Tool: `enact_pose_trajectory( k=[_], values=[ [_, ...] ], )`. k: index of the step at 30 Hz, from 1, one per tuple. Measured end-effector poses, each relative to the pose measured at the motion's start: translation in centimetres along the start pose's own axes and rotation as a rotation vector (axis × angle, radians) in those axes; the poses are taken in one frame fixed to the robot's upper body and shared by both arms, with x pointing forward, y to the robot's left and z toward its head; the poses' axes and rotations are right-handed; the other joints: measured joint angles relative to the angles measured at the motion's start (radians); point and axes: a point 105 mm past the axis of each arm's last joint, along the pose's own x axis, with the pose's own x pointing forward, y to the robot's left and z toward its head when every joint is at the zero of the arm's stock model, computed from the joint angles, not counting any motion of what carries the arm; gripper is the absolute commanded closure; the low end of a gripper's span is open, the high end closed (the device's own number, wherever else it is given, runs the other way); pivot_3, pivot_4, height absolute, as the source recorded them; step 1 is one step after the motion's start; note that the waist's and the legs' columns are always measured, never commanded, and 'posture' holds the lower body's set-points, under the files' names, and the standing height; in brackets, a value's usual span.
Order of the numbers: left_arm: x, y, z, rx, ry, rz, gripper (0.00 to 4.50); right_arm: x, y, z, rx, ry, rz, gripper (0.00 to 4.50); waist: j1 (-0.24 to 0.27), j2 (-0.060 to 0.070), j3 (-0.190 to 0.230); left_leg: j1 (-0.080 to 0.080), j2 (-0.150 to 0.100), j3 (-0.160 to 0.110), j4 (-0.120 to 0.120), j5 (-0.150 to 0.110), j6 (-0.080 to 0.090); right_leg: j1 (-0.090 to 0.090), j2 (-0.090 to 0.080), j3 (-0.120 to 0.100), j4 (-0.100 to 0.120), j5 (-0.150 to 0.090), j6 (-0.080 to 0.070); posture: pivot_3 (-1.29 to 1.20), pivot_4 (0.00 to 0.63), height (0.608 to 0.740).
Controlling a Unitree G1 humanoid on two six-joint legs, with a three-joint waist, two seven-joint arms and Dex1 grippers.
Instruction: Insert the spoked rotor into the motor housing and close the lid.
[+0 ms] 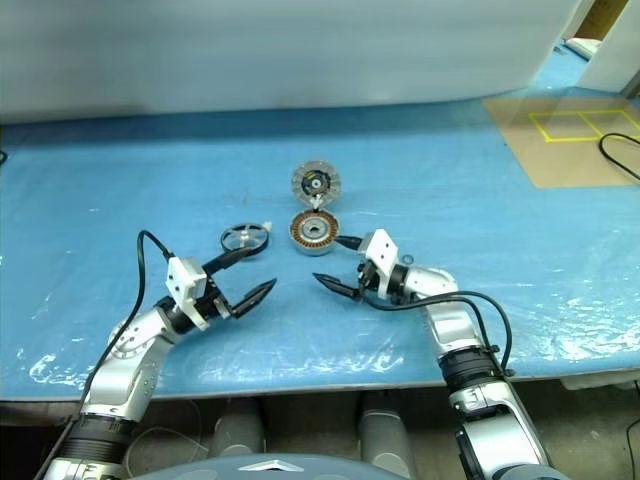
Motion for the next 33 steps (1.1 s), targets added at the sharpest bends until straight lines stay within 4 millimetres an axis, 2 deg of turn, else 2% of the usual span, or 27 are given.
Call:
enact_pose_trajectory(
  k=[33],
  values=[
    [0.21,-0.10,0.08,0.000,-0.004,-0.006,0.02,-0.48,-0.24,0.12,-0.019,0.014,0.002,0.00,0.000,0.000,0.000,0.000,0.000,0.000,0.000,0.000,0.000,0.000,0.000,0.000,0.000,0.000,0.000,0.00,0.150,0.740]
  ],
)
